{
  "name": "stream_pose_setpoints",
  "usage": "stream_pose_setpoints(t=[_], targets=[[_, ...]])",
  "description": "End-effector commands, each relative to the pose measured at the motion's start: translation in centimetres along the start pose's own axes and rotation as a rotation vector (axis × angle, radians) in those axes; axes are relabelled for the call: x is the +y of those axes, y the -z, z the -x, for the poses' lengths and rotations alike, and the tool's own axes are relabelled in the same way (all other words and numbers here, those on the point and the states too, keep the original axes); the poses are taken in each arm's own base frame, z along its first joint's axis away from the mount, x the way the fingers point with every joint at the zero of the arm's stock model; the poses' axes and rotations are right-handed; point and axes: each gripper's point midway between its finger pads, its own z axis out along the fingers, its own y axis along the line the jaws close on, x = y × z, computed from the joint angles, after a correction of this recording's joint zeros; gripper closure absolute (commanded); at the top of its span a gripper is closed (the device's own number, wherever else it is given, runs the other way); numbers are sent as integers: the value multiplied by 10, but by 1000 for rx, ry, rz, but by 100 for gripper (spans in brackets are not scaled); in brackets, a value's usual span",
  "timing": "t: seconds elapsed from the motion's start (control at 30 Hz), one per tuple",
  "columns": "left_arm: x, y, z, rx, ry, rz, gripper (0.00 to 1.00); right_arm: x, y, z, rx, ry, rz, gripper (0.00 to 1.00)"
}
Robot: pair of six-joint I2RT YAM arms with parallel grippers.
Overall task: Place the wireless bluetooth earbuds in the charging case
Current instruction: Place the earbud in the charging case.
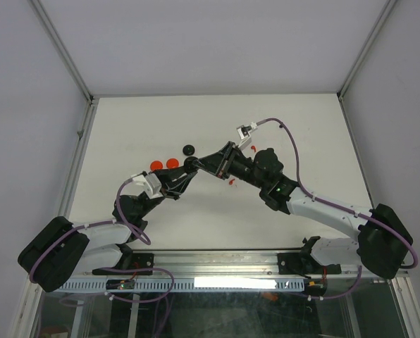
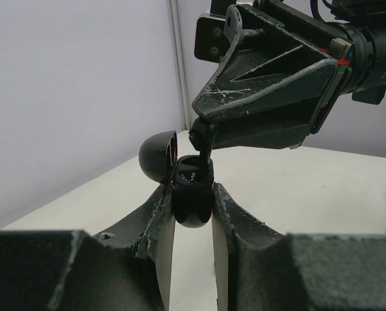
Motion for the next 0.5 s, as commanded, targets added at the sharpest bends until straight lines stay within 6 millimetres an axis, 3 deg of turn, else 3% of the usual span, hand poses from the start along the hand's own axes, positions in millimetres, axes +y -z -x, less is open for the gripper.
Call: stream_pose_setpoints(t=[0.0,0.47], targets=[[7,-1,84,-316,-86,45,100,-8,3,-12,34,5,-36,84],[0,1,96,-351,-100,11,100,-32,6,-9,-15,-72,-140,82]])
